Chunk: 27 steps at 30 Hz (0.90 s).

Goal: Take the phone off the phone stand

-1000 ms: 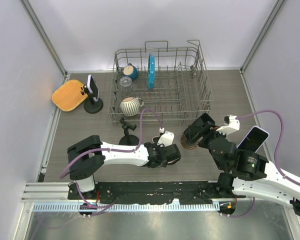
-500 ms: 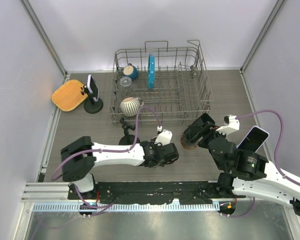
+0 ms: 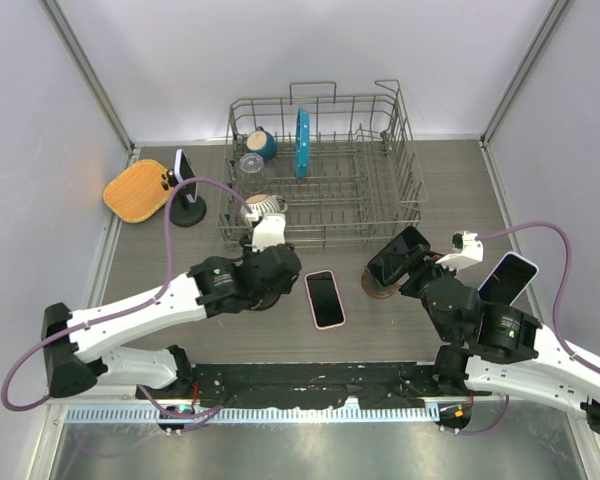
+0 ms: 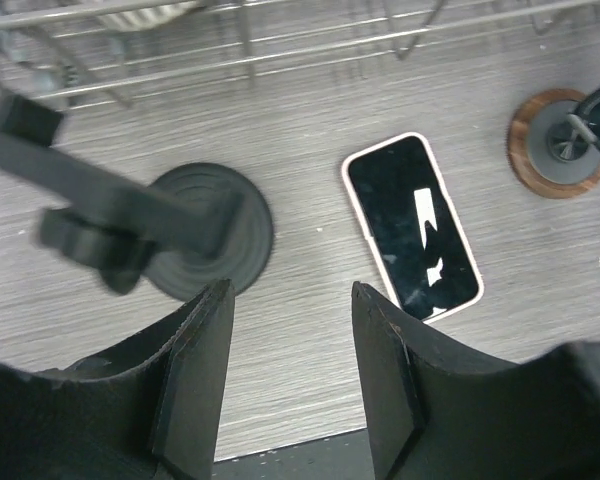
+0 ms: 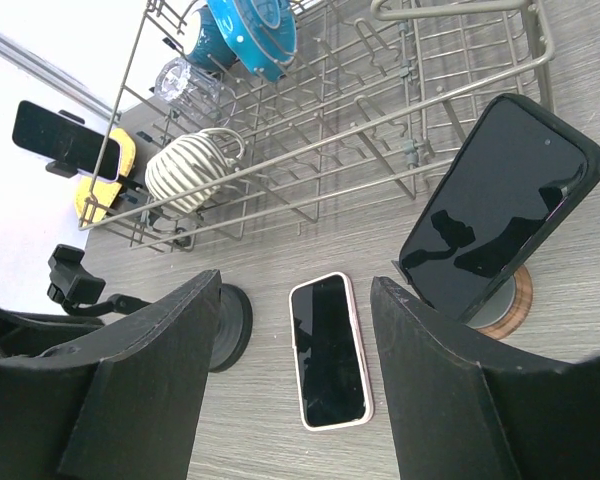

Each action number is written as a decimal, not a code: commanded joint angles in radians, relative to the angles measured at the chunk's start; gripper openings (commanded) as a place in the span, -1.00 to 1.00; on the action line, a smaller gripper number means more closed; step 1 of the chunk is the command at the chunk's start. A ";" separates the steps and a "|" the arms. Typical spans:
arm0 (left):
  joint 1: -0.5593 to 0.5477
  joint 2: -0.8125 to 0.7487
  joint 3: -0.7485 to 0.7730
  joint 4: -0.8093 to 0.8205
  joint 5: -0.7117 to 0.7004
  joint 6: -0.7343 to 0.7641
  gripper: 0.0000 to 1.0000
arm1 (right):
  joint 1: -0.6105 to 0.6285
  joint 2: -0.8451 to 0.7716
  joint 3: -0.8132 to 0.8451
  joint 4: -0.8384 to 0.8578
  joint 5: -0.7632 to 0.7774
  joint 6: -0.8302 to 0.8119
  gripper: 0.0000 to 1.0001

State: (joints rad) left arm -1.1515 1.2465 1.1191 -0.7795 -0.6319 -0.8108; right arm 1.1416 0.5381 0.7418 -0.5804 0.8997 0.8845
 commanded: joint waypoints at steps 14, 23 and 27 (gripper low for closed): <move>0.320 -0.268 -0.182 0.074 0.196 0.183 0.08 | 0.003 0.002 -0.004 0.017 0.024 -0.019 0.34; 0.351 -0.231 -0.249 0.267 0.232 0.242 0.09 | 0.001 -0.004 -0.005 0.017 0.022 -0.032 0.33; 0.355 -0.242 -0.298 0.353 0.195 0.243 0.07 | 0.003 -0.006 -0.012 0.036 0.016 -0.045 0.34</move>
State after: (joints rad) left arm -0.8043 1.0195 0.8516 -0.5793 -0.4076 -0.5934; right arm 1.1416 0.5365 0.7403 -0.5800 0.9001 0.8616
